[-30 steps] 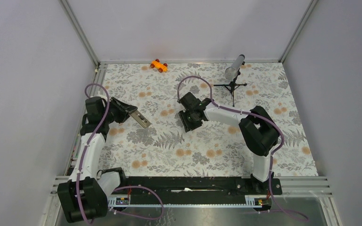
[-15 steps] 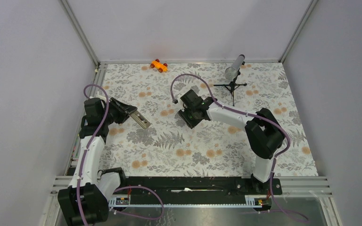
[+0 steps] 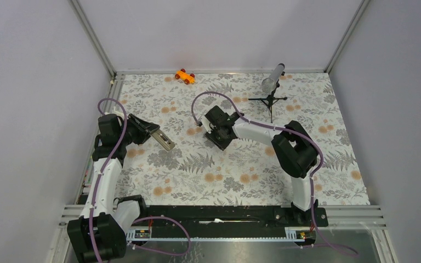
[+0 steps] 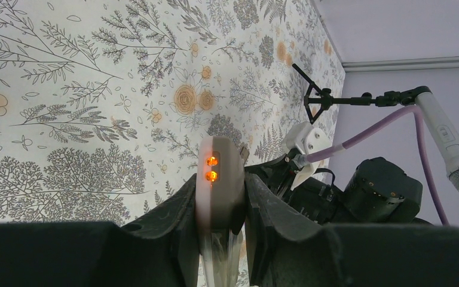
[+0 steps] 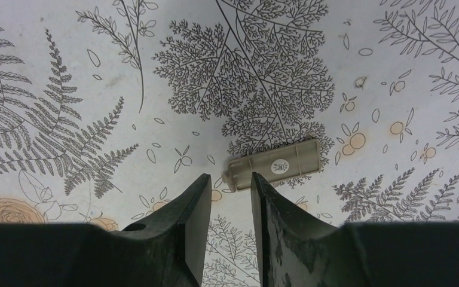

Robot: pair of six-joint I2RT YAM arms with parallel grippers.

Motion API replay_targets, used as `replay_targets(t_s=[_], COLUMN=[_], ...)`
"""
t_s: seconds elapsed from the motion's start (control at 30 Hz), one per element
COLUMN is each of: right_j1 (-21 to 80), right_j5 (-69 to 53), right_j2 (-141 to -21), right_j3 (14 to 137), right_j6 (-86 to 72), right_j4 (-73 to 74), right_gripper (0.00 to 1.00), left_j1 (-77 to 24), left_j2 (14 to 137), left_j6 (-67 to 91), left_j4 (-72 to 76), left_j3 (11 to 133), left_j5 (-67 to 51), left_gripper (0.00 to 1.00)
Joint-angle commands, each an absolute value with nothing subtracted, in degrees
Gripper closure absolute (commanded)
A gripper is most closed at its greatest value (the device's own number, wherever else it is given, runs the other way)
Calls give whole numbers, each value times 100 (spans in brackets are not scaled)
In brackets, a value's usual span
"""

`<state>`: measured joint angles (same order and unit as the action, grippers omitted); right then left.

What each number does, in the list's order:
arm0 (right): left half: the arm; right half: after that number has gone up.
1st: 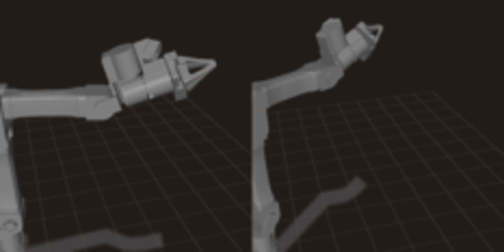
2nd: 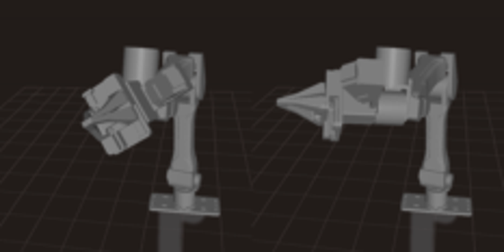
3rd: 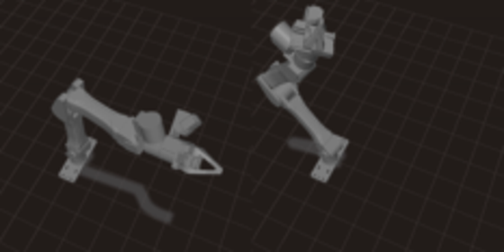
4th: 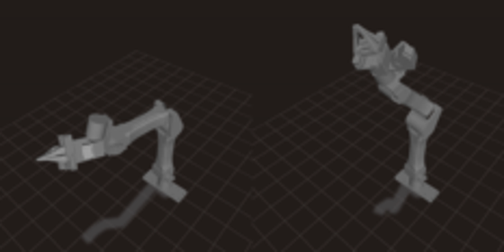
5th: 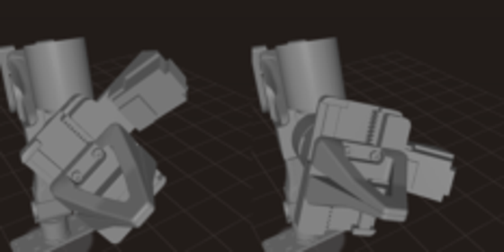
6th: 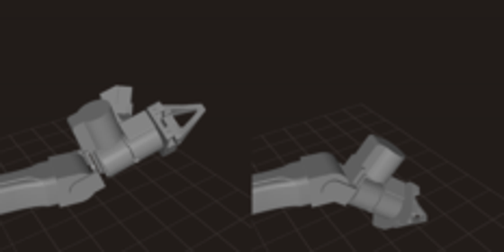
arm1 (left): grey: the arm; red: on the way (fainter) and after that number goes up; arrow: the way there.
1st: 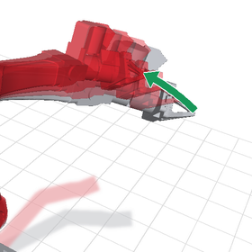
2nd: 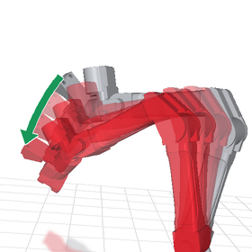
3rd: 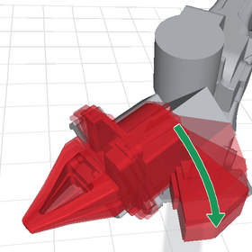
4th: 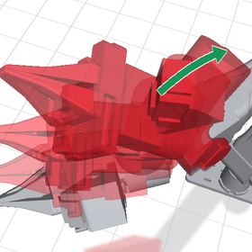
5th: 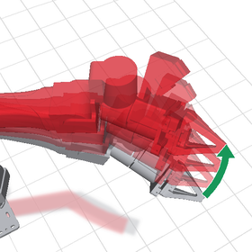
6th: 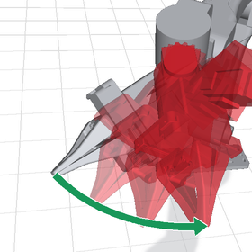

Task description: Load the batteries into the remote control

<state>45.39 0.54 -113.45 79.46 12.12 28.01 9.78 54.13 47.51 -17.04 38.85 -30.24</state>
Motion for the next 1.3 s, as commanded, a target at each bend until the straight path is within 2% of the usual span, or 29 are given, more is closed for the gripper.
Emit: replay_targets(t_s=[0.0,0.1,0.4,0.5,0.63,0.73,0.87,1.1,1.27], right_j1=[4623,4623,4623,4623,4623,4623,4623,4614,4614], right_j5=[151,133,-147,-183,-70,-43,-173,-1055,-1287], right_j2=[-11494,-11560,-11559,-11658,-11702,-11666,-11561,-10646,-9540], right_j3=[8231,8266,8269,8309,8288,8256,8236,7896,6735], right_j6=[1447,1444,1472,1478,1415,1375,1220,194,-865], right_j4=[2916,3012,3204,3190,3021,2902,2800,2247,1088], right_gripper=[63,65,65,70,81,81,90,97,99], left_j1=[1011,1009,1010,1011,1011,1011,1010,1010,1011], left_j2=[5435,5470,5563,5580,5589,5583,5558,5451,5317], left_j6=[4658,4666,4708,4735,4737,4737,4745,4763,4789], left_j4=[-1446,-1425,-1326,-1300,-1285,-1289,-1291,-1302,-1296], left_j3=[4034,4026,4040,4041,4047,4044,4034,3957,3876], left_j5=[-3165,-3166,-3158,-3167,-3171,-3169,-3169,-3122,-3105], left_gripper=[100,100,100,100,100,100,100,100,100])
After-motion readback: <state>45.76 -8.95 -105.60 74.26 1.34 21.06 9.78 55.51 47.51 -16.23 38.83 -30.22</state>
